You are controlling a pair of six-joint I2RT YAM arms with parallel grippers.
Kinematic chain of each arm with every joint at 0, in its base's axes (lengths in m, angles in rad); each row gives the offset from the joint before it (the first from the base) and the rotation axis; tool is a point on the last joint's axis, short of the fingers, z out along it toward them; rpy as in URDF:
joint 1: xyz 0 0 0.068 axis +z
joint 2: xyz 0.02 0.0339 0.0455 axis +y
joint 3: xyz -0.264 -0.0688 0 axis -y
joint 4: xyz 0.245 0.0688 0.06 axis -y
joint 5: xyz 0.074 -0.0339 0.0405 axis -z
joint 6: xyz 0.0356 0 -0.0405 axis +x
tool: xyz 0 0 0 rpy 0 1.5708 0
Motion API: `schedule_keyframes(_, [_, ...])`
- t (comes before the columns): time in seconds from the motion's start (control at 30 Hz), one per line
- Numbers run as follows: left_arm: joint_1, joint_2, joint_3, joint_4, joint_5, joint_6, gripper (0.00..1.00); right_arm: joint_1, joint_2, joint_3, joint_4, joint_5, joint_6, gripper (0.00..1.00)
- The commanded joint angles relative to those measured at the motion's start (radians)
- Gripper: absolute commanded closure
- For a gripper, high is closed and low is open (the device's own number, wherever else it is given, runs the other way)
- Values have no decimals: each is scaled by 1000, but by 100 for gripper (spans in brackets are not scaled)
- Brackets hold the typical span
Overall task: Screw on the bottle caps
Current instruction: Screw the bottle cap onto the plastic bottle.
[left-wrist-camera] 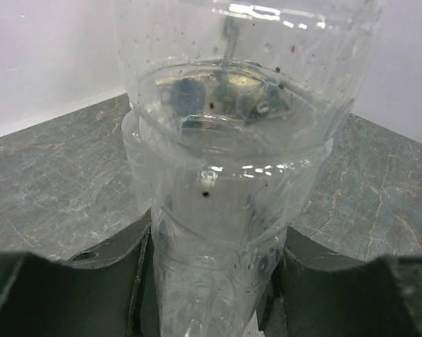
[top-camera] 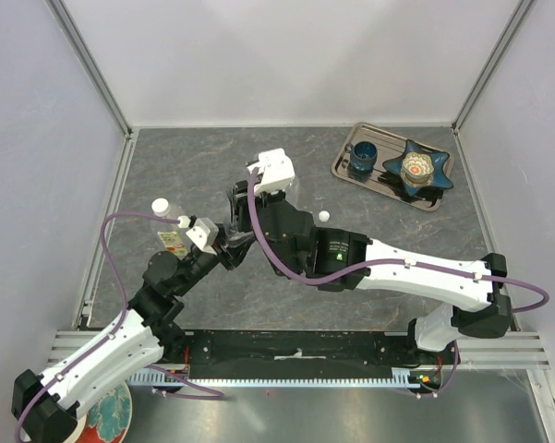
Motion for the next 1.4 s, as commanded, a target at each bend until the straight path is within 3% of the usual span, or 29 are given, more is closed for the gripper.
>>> schedule_keyframes(0.0, [28, -22, 51, 196, -80, -62, 98, 66, 0, -14, -150, -107, -24, 57])
schedule_keyframes(0.27, [28, -19, 51, 197, -71, -65, 98, 66, -7, 18, -152, -126, -63, 35])
schedule_keyframes(0.43, [32, -24, 57, 190, -62, -68, 98, 63, -39, 7, -150, -152, -89, 33])
schedule_keyframes(0.53, [34, -21, 56, 182, -21, -79, 98, 27, -102, -10, -168, -277, -132, 31])
schedule_keyframes(0.63, [35, -21, 56, 164, 47, -103, 98, -110, -205, -36, -211, -603, -145, 26])
schedule_keyframes(0.67, [35, -19, 56, 153, 68, -111, 98, -150, -264, -49, -211, -823, -155, 23])
schedule_keyframes(0.7, [35, -18, 56, 151, 108, -129, 98, -225, -291, -74, -211, -916, -167, 20])
schedule_keyframes(0.8, [34, -7, 59, 150, 183, -166, 98, -297, -352, -67, -231, -1169, -230, 12])
schedule_keyframes(0.97, [34, 12, 89, 154, 357, -217, 98, -365, -316, 21, -322, -1297, -337, 5])
schedule_keyframes(1.1, [31, 27, 108, 151, 531, -225, 98, -502, -261, 104, -319, -1598, -330, 2])
schedule_keyframes(1.23, [18, 38, 125, 153, 622, -196, 98, -587, -207, 167, -246, -1840, -269, 2])
schedule_keyframes(1.37, [11, 48, 132, 158, 648, -180, 98, -607, -193, 184, -135, -1942, -198, 2])
